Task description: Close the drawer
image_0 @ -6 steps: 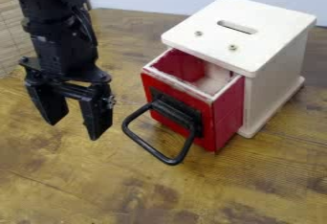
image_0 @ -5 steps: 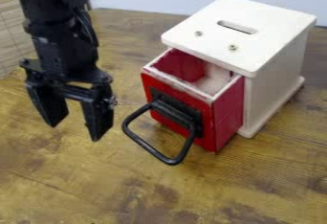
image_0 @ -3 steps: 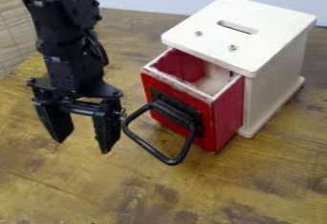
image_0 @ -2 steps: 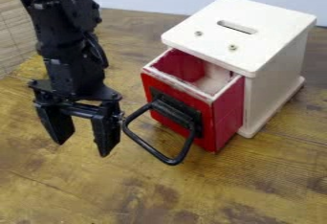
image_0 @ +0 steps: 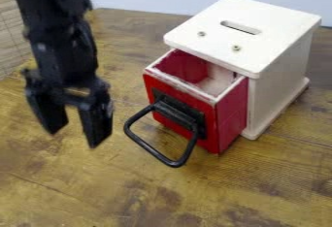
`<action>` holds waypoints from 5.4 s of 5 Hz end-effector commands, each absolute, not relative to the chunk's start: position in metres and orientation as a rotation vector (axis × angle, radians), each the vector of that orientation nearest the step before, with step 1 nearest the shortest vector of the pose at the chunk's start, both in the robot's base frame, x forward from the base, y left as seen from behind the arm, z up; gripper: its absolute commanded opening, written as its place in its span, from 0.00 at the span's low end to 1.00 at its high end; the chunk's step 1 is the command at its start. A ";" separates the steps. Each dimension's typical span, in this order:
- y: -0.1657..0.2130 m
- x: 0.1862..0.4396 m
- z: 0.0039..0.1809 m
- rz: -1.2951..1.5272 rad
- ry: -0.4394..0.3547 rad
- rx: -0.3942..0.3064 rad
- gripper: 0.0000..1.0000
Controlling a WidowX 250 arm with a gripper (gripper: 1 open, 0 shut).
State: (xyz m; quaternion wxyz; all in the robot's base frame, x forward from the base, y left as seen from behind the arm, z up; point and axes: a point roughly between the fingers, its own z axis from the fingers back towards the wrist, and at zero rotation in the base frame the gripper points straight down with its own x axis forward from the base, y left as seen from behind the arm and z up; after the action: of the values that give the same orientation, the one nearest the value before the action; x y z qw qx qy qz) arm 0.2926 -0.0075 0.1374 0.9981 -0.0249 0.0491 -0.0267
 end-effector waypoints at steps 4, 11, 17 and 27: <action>-0.015 0.297 0.134 -0.074 0.043 0.007 1.00; 0.010 0.306 0.142 -0.066 -0.030 -0.004 1.00; -0.021 0.310 0.129 -0.060 0.000 -0.021 1.00; 0.020 0.312 0.132 0.106 -0.050 -0.001 1.00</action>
State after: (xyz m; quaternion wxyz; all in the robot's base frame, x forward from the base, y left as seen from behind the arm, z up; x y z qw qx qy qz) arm 0.3043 0.0096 0.1160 0.9992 -0.0051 0.0046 0.0393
